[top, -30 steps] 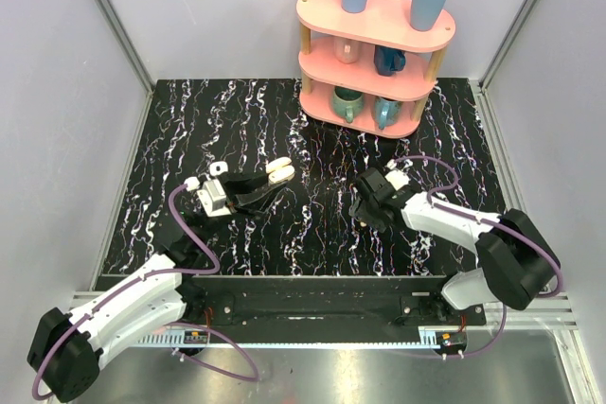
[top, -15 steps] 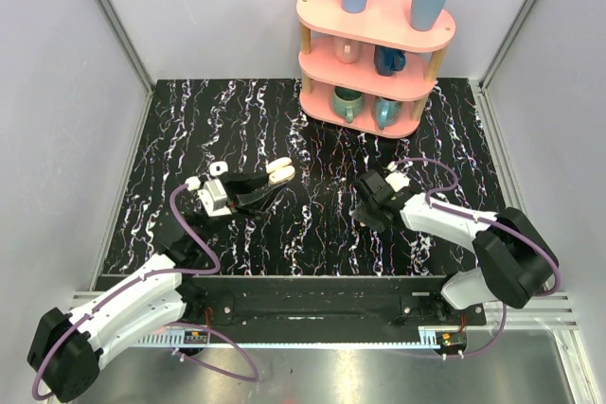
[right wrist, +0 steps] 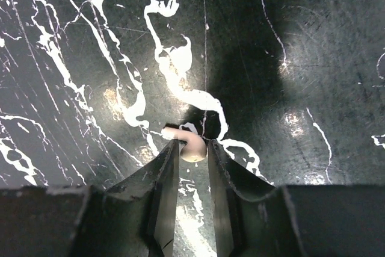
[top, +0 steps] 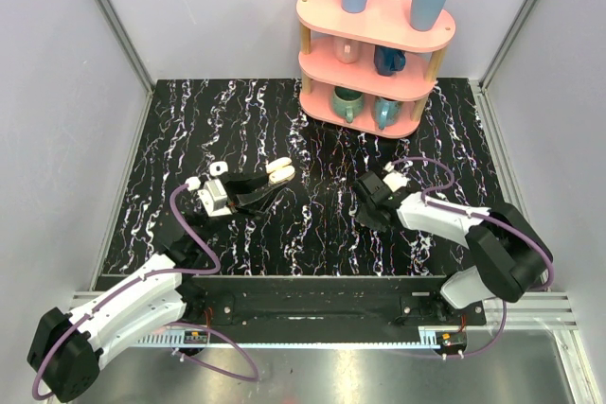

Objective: Insert the wireless bluetooth earbuds into the charging case
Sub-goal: Move the left earbud to the center of the board.

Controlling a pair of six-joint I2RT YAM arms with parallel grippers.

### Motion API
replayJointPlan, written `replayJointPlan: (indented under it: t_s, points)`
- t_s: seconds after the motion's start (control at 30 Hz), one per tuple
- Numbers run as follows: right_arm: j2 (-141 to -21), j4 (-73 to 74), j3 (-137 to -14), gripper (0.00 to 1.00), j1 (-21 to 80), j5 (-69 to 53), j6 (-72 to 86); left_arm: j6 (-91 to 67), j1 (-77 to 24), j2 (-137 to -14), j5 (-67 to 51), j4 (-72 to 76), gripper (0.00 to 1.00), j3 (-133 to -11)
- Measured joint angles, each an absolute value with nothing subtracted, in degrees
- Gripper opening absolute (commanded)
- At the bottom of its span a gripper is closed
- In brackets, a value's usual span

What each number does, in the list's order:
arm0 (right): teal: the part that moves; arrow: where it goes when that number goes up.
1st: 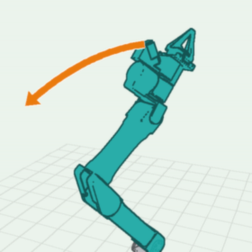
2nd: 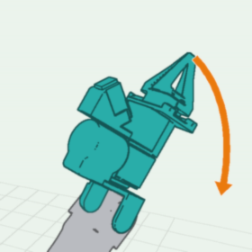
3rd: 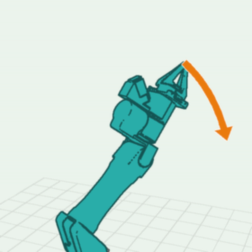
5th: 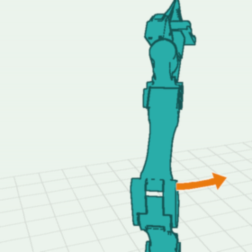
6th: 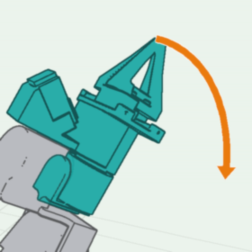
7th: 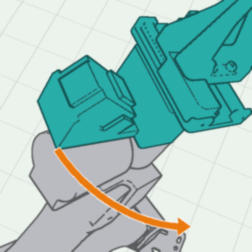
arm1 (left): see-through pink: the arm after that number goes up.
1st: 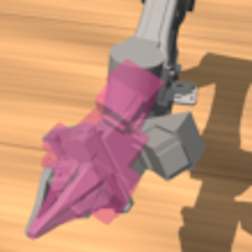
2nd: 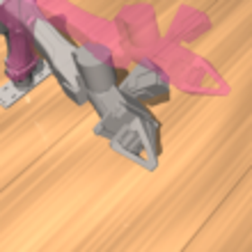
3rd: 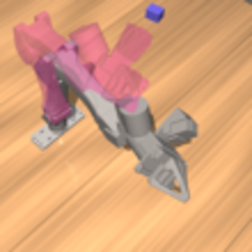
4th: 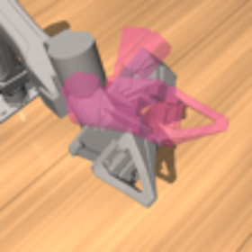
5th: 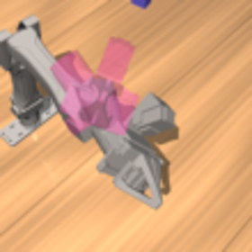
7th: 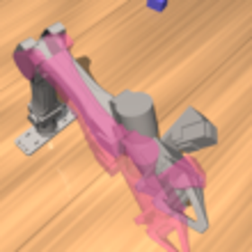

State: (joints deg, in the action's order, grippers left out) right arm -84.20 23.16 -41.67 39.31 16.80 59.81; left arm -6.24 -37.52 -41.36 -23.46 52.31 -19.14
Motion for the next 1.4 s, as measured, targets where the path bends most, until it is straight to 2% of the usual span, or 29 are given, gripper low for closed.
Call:
replayJointPlan:
  t_s: [0.13, 0.27, 0.57, 0.73, 1.0, 1.27, 1.4]
  points:
    - [-84.38, 23.24, -41.76, 0.27, 39.31, 18.37, 57.93, -6.24, -37.52, -41.36, -23.46, 52.34, 0.0, -19.11]
    - [-85.32, 23.29, -42.92, 0.26, 39.24, 19.22, 52.99, -6.24, -37.52, -41.36, -23.46, 52.31, 0.0, -19.11]
    - [-89.34, 20.82, -48.34, 0.21, 39.2, 16.12, 28.88, -6.2, -37.52, -41.76, -23.46, 52.23, 0.0, -19.11]
    - [-88.09, 16.86, -48.18, 0.29, 39.2, 9.17, 19.42, -5.74, -37.52, -41.41, -23.31, 52.1, 0.0, -19.11]
    - [-90.91, 13.98, -49.41, 0.28, 39.2, -1.65, 11.53, -4.64, -37.52, -40.1, -22.63, 51.09, 0.0, -19.14]
    - [-93.23, 14.72, -52.71, 0.27, 39.2, -4.69, 4.51, -4.25, -37.52, -39.35, -21.78, 49.32, 0.0, -19.14]
    - [-93.23, 15.11, -54.39, 0.32, 39.2, -4.73, -0.27, -3.86, -37.52, -38.7, -21.15, 49.06, 0.0, -19.14]
